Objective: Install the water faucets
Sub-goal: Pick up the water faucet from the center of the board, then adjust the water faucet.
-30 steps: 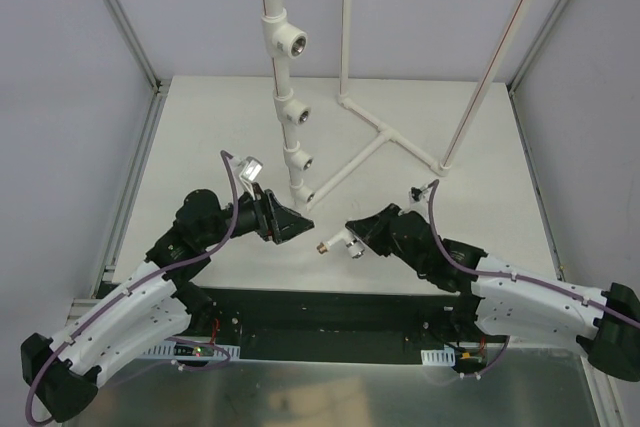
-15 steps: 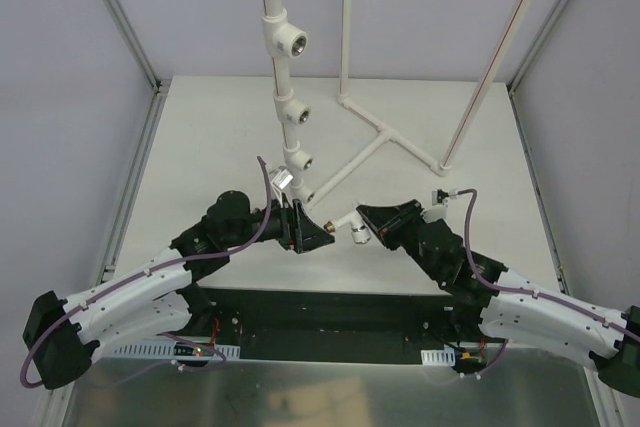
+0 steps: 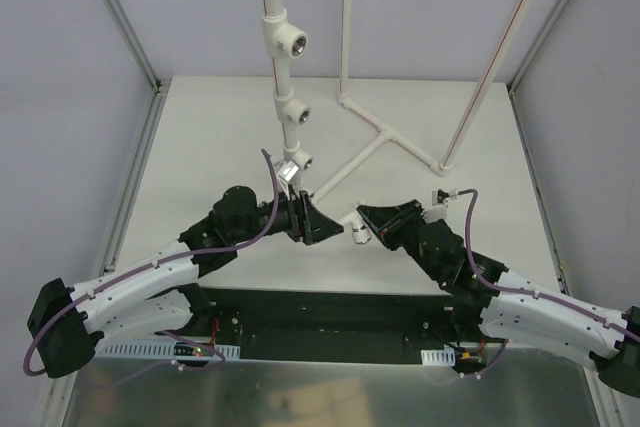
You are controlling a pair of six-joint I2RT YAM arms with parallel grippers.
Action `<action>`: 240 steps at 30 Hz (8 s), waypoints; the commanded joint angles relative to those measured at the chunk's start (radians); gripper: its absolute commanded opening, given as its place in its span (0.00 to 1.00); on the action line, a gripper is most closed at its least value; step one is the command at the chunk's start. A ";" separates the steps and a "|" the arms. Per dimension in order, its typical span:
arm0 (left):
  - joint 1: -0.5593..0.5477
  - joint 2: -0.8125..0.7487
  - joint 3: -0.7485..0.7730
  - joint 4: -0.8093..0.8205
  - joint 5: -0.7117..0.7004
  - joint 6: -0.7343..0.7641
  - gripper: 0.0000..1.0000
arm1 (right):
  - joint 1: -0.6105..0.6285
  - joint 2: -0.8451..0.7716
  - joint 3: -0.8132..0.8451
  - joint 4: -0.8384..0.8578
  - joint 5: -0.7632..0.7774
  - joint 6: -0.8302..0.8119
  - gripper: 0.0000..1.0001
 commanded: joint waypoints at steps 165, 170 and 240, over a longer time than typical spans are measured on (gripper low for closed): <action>0.155 -0.336 -0.103 -0.102 -0.485 0.435 0.80 | -0.001 -0.202 0.143 -0.299 -0.219 -0.678 0.00; 0.155 -0.270 -0.054 -0.055 -0.212 0.404 0.80 | -0.001 -0.196 0.148 -0.293 -0.257 -0.678 0.00; -0.063 0.092 -0.023 0.615 0.103 -0.133 0.00 | -0.001 -0.147 0.086 0.158 -0.619 -0.557 0.00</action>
